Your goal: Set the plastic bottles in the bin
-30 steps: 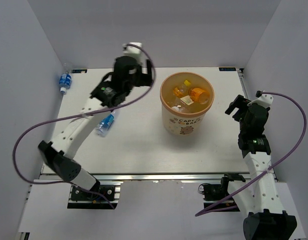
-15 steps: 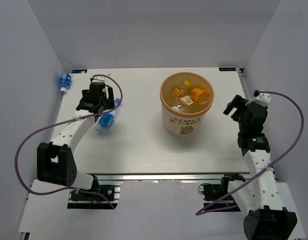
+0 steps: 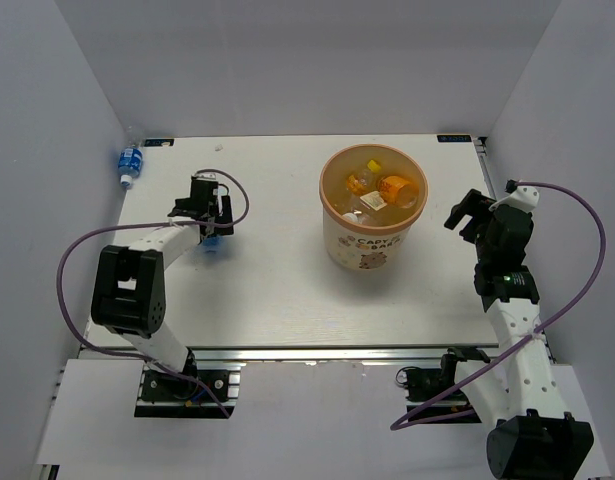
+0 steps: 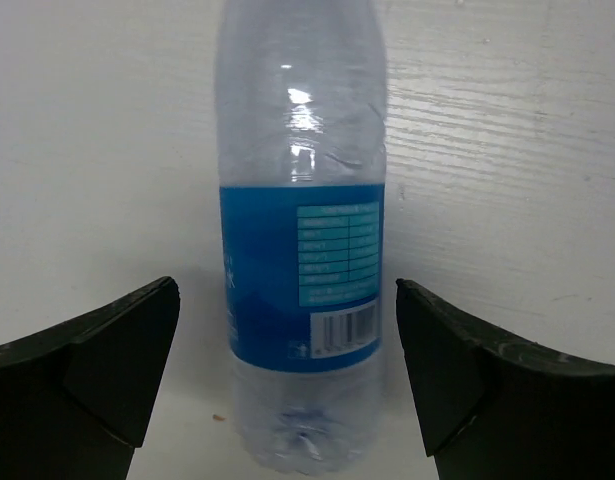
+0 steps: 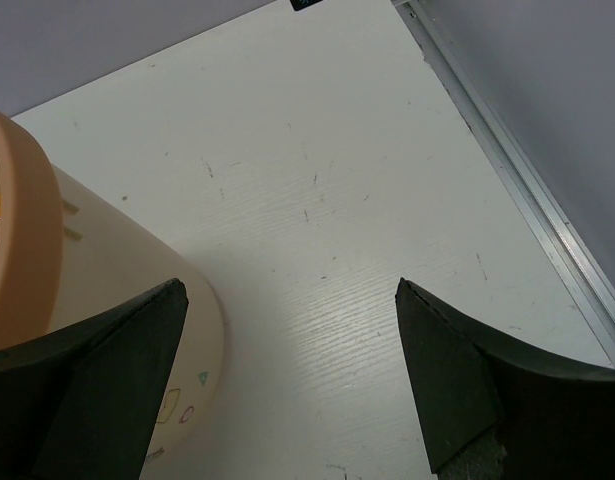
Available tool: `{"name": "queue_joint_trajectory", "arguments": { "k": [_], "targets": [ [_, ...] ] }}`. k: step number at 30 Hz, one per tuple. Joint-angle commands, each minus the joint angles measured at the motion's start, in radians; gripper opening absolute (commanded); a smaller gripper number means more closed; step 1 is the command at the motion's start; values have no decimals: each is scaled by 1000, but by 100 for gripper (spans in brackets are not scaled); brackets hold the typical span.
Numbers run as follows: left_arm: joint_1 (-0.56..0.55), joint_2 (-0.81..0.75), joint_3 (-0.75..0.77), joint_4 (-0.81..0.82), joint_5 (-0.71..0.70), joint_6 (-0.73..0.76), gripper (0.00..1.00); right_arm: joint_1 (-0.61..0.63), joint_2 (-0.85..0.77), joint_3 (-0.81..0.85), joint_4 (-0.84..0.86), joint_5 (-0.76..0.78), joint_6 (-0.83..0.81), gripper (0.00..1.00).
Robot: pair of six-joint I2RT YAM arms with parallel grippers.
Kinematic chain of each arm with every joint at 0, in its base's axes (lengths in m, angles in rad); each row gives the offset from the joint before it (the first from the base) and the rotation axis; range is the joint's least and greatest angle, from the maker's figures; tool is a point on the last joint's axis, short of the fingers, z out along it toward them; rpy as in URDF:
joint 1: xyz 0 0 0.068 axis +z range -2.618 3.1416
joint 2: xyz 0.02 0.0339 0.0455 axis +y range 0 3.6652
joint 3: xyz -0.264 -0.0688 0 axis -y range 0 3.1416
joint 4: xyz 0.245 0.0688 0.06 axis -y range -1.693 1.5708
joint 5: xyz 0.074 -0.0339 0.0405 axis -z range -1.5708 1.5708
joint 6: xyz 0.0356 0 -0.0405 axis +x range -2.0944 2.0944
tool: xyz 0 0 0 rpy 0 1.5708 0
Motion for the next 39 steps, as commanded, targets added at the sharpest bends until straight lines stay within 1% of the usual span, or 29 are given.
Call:
{"name": "queue_joint_trajectory", "arguments": {
  "k": [1, 5, 7, 10, 11, 13, 14, 16, 17, 18, 19, 20, 21, 22, 23, 24, 25, 26, 28, 29, 31, 32, 33, 35, 37, 38, 39],
  "targets": [
    [0, 45, -5, 35, 81, -12, 98, -5, -1, 2, 41, -6, 10, 89],
    [1, 110, 27, 6, 58, -23, 98, -5, -4, 1, 42, -6, 10, 89],
    [3, 123, 47, -2, 70, -30, 96, -5, -4, 1, 42, -6, 10, 89],
    [4, 119, 58, 3, 74, -53, 85, -5, -6, 1, 42, -6, 10, 89],
    [4, 108, 61, 2, 66, -61, 74, -5, -6, 2, 41, -8, 12, 89],
    [3, 90, 84, -18, 78, -81, 63, -5, -9, 7, 41, -17, 14, 89],
    [4, 61, 96, -29, 92, -86, 55, -5, -9, 9, 42, -24, 14, 89],
    [3, 21, 122, -48, 185, -100, 51, -5, -9, 9, 47, -32, 15, 89],
    [1, -2, 160, -57, 225, -106, 50, -5, -9, 10, 47, -34, 15, 89],
    [1, -54, 176, -45, 268, -133, 47, -5, -9, 10, 47, -37, 15, 89],
    [-2, -77, 194, -35, 382, -144, 48, -5, -9, 9, 47, -37, 15, 89],
    [-8, -99, 237, -25, 427, -153, 50, -5, -10, 6, 49, -34, 15, 89],
    [-38, -134, 262, -8, 454, -181, 50, -5, -10, 4, 50, -32, 15, 89],
    [-61, -146, 292, -8, 460, -190, 51, -5, -10, 4, 52, -31, 17, 89],
    [-133, -160, 363, -14, 457, -190, 52, -5, -10, 4, 53, -31, 17, 89],
    [-179, -160, 406, -24, 439, -186, 53, -5, -10, 2, 53, -31, 17, 89],
    [-230, -157, 447, -37, 382, -179, 53, -5, -10, -1, 56, -28, 18, 89],
    [-323, -153, 519, -44, 370, -164, 53, -5, -10, -2, 56, -21, 18, 89],
    [-394, -130, 570, -32, 371, -170, 53, -5, -9, -4, 58, -15, 20, 89],
    [-448, -117, 589, -20, 405, -175, 53, -5, -7, -4, 55, -11, 20, 89],
    [-496, -67, 650, 3, 416, -195, 50, -5, -9, -4, 53, -15, 21, 89],
    [-544, -45, 677, -3, 400, -189, 49, -5, -10, -5, 58, -20, 23, 89],
    [-571, -22, 732, -18, 379, -172, 49, -5, -12, -10, 62, -21, 23, 89],
    [-624, 40, 776, -38, 350, -143, 50, -5, -10, -13, 64, -26, 23, 89],
    [-645, 82, 854, -73, 321, -136, 52, -5, -9, -8, 62, -27, 23, 89],
    [-651, 116, 874, -92, 327, -130, 53, -5, -7, -8, 61, -27, 24, 89],
    [-660, 127, 889, -118, 325, -130, 62, -5, -9, -8, 61, -29, 23, 89]
  ]
}}
